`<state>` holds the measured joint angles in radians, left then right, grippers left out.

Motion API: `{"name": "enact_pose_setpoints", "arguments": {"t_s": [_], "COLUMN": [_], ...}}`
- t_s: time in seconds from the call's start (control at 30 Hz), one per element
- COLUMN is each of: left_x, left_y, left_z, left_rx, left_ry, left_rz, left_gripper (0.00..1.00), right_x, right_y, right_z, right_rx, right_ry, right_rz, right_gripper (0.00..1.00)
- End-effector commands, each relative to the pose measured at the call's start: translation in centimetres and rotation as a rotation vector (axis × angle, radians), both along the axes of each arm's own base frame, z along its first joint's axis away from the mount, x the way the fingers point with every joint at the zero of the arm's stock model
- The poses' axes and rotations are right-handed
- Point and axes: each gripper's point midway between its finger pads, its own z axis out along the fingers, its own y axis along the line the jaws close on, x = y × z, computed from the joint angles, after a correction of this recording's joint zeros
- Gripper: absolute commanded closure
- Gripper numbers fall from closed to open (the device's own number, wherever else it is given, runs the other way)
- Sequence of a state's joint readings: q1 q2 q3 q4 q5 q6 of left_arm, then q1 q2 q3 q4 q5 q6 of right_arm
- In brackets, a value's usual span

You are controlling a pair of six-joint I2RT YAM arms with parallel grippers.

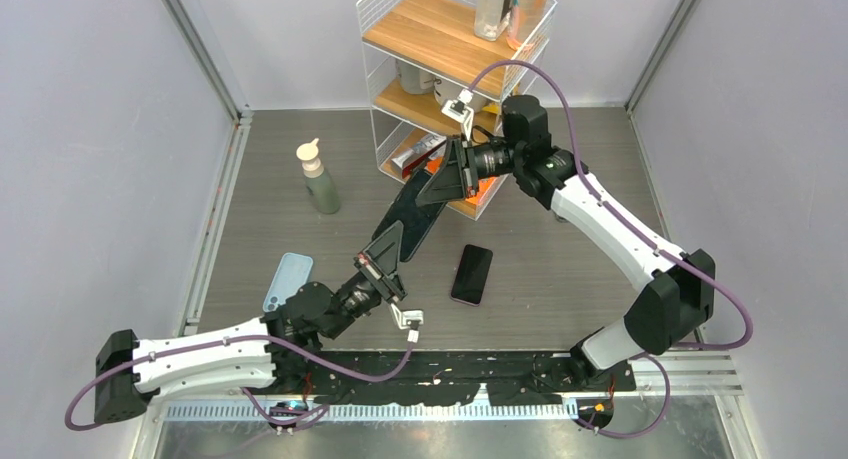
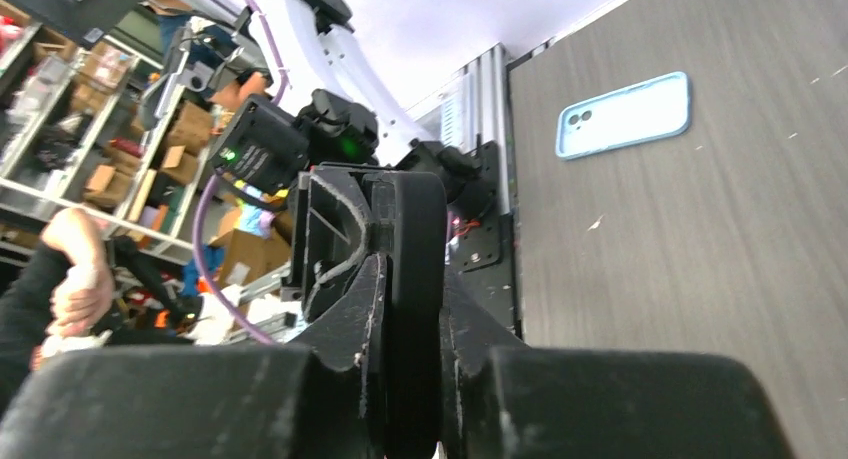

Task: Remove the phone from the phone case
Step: Adjust the phone.

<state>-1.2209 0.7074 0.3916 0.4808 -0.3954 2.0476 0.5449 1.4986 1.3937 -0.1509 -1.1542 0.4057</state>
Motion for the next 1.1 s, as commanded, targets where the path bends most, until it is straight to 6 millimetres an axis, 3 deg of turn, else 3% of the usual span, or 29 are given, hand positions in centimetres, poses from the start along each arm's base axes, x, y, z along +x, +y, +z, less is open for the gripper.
{"name": "enact_pose_setpoints", "arguments": {"t_s": [0.0, 0.1, 0.2, 0.23, 0.3, 0.37, 0.63, 0.8, 0.93, 1.07], "left_x": [-0.4, -0.3, -0.1, -0.1, 0.0, 0.0, 0.3, 1.6, 2.7, 2.5], "left_y": [1.1, 1.4, 1.7, 1.8, 2.0, 2.1, 2.9, 4.2, 5.8, 7.0], "left_z": [3.8, 3.2, 2.7, 2.6, 2.5, 2.3, 1.5, 2.2, 2.2, 2.5], "left_rx": [-0.120, -0.107, -0.095, -0.090, -0.090, -0.091, -0.105, -0.171, -0.243, -0.317], "left_ry": [-0.071, -0.067, -0.057, -0.053, -0.046, -0.044, -0.004, 0.151, 0.384, 0.628], "left_rz": [0.007, 0.020, 0.037, 0.043, 0.051, 0.051, 0.076, 0.151, 0.225, 0.268], "left_gripper": [1.00, 0.99, 0.89, 0.83, 0.58, 0.40, 0.01, 0.00, 0.00, 0.00], "right_x": [-2.9, -2.9, -2.5, -2.4, -2.2, -2.0, -1.2, -0.1, 0.0, -0.1], "right_y": [0.6, 0.2, -0.3, -0.5, -1.1, -1.5, -3.6, -4.9, -5.7, -6.4], "right_z": [0.5, 0.4, 0.8, 0.9, 1.4, 1.8, 3.2, 3.6, 3.4, 3.1], "right_rx": [0.062, 0.063, 0.068, 0.071, 0.078, 0.082, 0.080, 0.033, -0.019, -0.051], "right_ry": [-0.140, -0.153, -0.166, -0.171, -0.185, -0.198, -0.263, -0.372, -0.441, -0.498], "right_rz": [0.111, 0.104, 0.086, 0.084, 0.069, 0.056, -0.020, -0.105, -0.143, -0.157], "right_gripper": [0.94, 0.94, 0.94, 0.94, 0.94, 0.94, 0.94, 0.94, 0.94, 0.94]}}
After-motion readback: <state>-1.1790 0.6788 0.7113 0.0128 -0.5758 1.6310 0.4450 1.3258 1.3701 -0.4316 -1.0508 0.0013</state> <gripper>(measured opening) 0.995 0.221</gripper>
